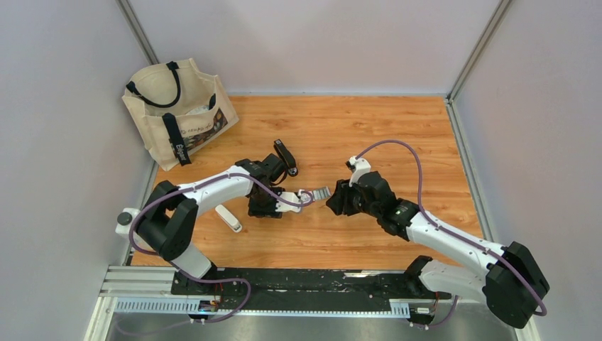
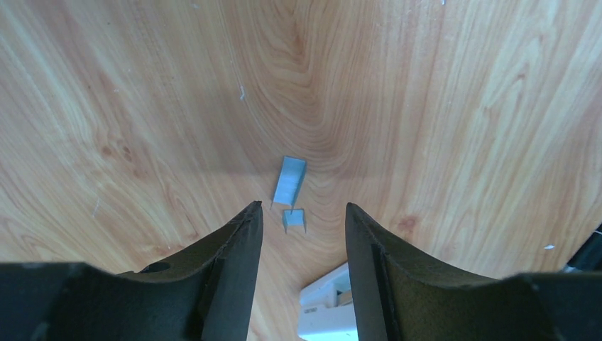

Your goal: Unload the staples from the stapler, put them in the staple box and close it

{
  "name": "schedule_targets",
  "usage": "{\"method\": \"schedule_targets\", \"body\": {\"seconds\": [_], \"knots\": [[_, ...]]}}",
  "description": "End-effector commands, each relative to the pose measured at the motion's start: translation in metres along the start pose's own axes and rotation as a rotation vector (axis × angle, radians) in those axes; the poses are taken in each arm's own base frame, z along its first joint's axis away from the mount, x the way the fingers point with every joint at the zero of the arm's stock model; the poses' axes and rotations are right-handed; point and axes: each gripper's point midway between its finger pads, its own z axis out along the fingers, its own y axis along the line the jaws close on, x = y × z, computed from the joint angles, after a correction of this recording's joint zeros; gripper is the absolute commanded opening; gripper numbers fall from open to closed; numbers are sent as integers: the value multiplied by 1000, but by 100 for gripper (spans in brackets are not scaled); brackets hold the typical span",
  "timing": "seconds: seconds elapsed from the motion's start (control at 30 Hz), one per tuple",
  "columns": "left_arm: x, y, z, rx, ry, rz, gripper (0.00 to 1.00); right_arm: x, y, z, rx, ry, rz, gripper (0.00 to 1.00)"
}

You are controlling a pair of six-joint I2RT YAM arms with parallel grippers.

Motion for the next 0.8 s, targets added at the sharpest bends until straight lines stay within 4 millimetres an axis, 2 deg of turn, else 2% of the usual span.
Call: {"method": "schedule_targets", "body": {"seconds": [0.0,0.37,0.77], "knots": [[-9,16,1,-16,-10,105,55,-10,5,0,-22,-46,-13,47],[-9,29,11,-28,24,119,56,-9,7,1,-37,-40,-18,47],[-4,6,13,33,53,156,57,-8,6,2,-31,-33,-17,46]]}}
